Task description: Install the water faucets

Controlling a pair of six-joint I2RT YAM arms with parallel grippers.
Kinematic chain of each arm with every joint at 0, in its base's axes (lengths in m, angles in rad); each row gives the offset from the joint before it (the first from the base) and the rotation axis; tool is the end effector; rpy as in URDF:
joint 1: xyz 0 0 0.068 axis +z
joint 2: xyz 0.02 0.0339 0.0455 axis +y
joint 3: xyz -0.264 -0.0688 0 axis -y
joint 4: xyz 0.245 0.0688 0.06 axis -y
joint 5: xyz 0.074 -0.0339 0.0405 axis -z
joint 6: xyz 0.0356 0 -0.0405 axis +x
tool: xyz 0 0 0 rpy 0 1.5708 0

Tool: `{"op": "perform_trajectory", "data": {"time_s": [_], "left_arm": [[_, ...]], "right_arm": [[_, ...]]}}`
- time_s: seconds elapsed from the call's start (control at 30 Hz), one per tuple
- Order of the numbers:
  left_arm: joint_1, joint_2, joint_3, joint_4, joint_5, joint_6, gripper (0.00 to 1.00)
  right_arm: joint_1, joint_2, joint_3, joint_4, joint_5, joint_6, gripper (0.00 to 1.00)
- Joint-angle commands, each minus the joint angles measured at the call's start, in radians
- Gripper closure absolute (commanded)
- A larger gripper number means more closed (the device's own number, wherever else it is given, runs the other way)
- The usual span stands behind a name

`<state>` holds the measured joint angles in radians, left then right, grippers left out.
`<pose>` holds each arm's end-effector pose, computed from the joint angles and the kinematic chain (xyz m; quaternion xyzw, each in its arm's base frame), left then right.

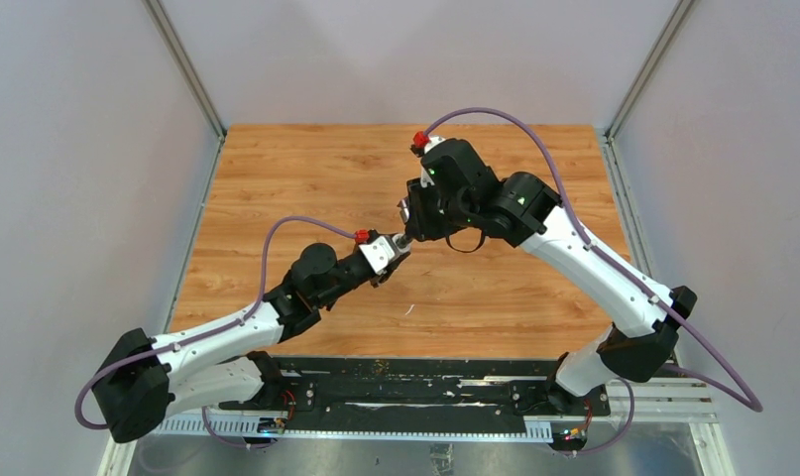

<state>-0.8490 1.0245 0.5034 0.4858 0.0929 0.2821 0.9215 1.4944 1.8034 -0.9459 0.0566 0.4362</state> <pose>0.1525 -0.1783 0.2653 0.4124 0.5895 -0.2261 0.6567 0.1848 0.2402 0.4432 -0.2021 0.8695 0.2629 0.3661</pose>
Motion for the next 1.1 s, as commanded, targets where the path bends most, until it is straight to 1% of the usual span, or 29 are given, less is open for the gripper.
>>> {"op": "perform_trajectory", "data": {"time_s": [0.0, 0.1, 0.13, 0.27, 0.33, 0.4, 0.43, 0.47, 0.57, 0.67, 0.73, 0.77, 0.87, 0.97, 1.0, 1.03, 1.07], "left_arm": [[-0.007, -0.002, 0.040, 0.087, -0.044, 0.028, 1.00], [-0.007, -0.021, 0.009, 0.132, 0.010, 0.023, 1.00], [-0.007, -0.028, -0.004, 0.155, 0.020, 0.016, 1.00], [-0.006, -0.043, -0.032, 0.178, 0.048, -0.016, 1.00], [-0.007, -0.046, -0.042, 0.190, 0.065, -0.052, 1.00], [-0.007, -0.045, -0.064, 0.239, 0.085, -0.083, 1.00], [-0.007, -0.043, -0.073, 0.260, 0.087, -0.099, 1.00], [-0.007, -0.042, -0.077, 0.276, 0.091, -0.111, 1.00], [-0.007, -0.044, -0.083, 0.297, 0.094, -0.142, 1.00], [-0.007, -0.062, -0.105, 0.340, 0.139, -0.160, 1.00], [-0.005, -0.082, -0.104, 0.324, 0.197, -0.155, 1.00], [-0.001, -0.090, -0.098, 0.305, 0.223, -0.165, 1.00], [0.057, -0.102, -0.085, 0.267, 0.394, -0.215, 1.00], [0.121, -0.093, -0.075, 0.282, 0.600, -0.276, 1.00], [0.132, -0.084, -0.063, 0.272, 0.659, -0.277, 1.00], [0.138, -0.073, -0.042, 0.241, 0.723, -0.276, 1.00], [0.139, -0.060, -0.014, 0.196, 0.771, -0.268, 1.00]], "right_arm": [[-0.012, -0.003, -0.010, -0.025, 0.016, 0.111, 0.96], [-0.012, -0.019, -0.013, -0.006, -0.010, 0.093, 0.66], [-0.012, -0.028, -0.012, -0.001, -0.017, 0.085, 0.58], [-0.012, -0.072, -0.027, 0.040, -0.124, 0.029, 0.37], [-0.012, -0.100, -0.043, 0.064, -0.184, -0.001, 0.22], [-0.012, -0.135, -0.064, 0.090, -0.239, -0.015, 0.11], [-0.012, -0.149, -0.076, 0.099, -0.255, -0.019, 0.04], [-0.012, -0.162, -0.084, 0.101, -0.266, -0.027, 0.01], [-0.012, -0.210, -0.122, 0.101, -0.266, -0.059, 0.00], [-0.012, -0.273, -0.169, 0.081, -0.293, -0.190, 0.00], [-0.012, -0.332, -0.201, 0.044, -0.335, -0.339, 0.00], [-0.013, -0.367, -0.219, 0.048, -0.330, -0.407, 0.00], [-0.012, -0.492, -0.281, 0.090, -0.354, -0.630, 0.00], [-0.012, -0.581, -0.338, 0.080, -0.505, -0.911, 0.01], [-0.012, -0.606, -0.357, 0.062, -0.584, -1.074, 0.01], [-0.012, -0.628, -0.372, 0.044, -0.621, -1.179, 0.01], [-0.012, -0.640, -0.375, 0.029, -0.642, -1.251, 0.00]]}}
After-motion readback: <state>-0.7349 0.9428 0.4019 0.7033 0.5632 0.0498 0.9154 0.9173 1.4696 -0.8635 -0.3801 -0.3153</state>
